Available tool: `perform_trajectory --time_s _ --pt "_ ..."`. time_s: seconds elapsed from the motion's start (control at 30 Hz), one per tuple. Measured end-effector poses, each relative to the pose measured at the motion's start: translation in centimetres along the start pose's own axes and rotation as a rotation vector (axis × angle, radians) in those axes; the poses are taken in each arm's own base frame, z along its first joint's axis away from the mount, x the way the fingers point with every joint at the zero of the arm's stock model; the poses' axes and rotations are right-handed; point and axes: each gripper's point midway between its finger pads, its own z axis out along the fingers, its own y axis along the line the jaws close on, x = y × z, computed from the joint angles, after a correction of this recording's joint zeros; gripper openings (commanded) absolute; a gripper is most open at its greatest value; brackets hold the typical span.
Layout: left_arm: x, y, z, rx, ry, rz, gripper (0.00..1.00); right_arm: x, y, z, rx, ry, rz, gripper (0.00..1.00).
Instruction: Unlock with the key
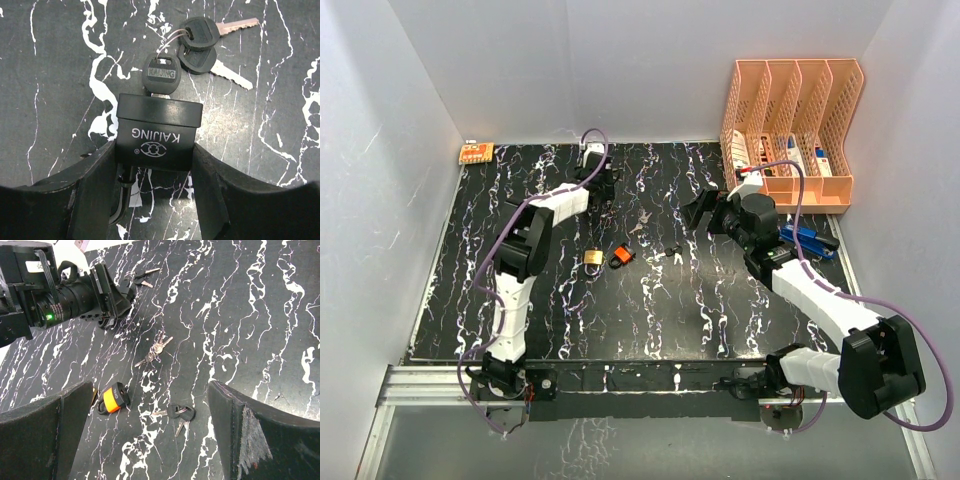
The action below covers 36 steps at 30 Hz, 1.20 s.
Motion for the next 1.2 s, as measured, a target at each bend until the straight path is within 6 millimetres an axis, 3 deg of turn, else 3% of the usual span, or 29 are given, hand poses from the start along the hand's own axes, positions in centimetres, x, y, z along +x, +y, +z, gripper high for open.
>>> perform_trajectory --time_s 0.1,0.13,0.2,0.23,0.33,0.57,0.73,0.87,1.03,1.13,1.2 --pt "0.3 -0.1 -0.1 0.011 -0.005 -0.005 0.0 0.2 -0.1 0.0 0.001 0.01 0.0 0.98" --pt "0.4 -0.1 -0.2 0.017 -0.007 -0.007 0.07 0.3 -0.1 0.0 0.001 0.013 -0.001 0.98" --pt "0.6 -0.1 -0.4 0.03 -0.004 -0.012 0.46 0.4 -0.1 0.0 -0.001 0.018 0.0 0.98" --pt "0.7 -0.1 -0.5 0.035 -0.005 -0.016 0.61 0.5 0.0 0.0 -0.002 0.02 0.0 0.98" --pt "0.9 0.2 -0.7 0.052 -0.007 -0.026 0.96 0.7 -0.1 0.1 -0.003 0.025 0.003 0.98" --pt "1.2 0.2 -1.7 0.097 0.013 -0.028 0.98 1.8 -0.8 0.8 0.025 0.055 0.026 0.98" --pt "0.4 1.1 -3.2 0.096 -0.009 -0.043 0.98 4.0 -1.8 1.3 0.051 0.13 0.019 0.98" --pt "-2.5 1.8 -6.8 0.12 -0.092 -0.091 0.97 6.1 -2.6 1.9 0.073 0.203 0.009 0.96" --pt "-6.8 1.6 -13.5 0.244 -0.244 -0.2 0.94 9.5 -1.8 3.0 0.09 0.308 -0.043 0.93" --pt "-5.8 1.3 -16.4 0.326 -0.261 -0.231 0.95 11.3 0.0 4.1 0.077 0.353 -0.096 0.91" --pt "-3.6 1.2 -17.4 0.352 -0.233 -0.239 0.96 12.3 1.1 4.7 0.069 0.375 -0.128 0.88"
